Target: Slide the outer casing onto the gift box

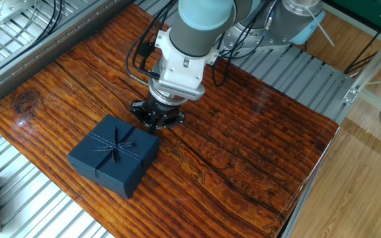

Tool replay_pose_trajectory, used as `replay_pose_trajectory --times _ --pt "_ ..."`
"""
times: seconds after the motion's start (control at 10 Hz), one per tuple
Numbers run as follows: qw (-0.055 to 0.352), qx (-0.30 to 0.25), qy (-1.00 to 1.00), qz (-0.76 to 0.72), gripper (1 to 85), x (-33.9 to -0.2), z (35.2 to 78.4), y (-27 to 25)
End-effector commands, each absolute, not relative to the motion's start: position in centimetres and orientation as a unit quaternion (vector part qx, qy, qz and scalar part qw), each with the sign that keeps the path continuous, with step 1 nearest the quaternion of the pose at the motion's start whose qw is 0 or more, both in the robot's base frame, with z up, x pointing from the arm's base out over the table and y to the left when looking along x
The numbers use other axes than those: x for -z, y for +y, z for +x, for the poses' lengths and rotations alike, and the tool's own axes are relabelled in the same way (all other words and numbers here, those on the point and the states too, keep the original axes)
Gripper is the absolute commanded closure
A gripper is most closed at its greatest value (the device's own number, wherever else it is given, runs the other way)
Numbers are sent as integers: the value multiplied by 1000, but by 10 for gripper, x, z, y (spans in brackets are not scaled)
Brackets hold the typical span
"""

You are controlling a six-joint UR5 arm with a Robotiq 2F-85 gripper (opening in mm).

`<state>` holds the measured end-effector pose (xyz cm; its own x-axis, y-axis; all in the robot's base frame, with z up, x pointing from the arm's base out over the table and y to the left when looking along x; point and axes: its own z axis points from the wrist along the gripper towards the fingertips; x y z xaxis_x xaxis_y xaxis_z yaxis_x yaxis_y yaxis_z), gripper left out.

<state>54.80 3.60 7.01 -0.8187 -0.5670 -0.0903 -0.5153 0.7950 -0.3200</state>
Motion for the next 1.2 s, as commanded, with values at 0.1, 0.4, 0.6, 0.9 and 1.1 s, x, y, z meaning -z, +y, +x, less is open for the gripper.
replay_pose_trajectory --times 0.1,0.4,0.6,0.9,1.1 --pt "96 160 937 -295 847 -75 554 30" --pt "96 158 938 -293 847 -75 553 32" --pt "95 154 939 -292 847 -74 553 33" --pt "84 151 937 -303 847 -68 545 30" --pt "85 148 938 -303 847 -64 544 30"
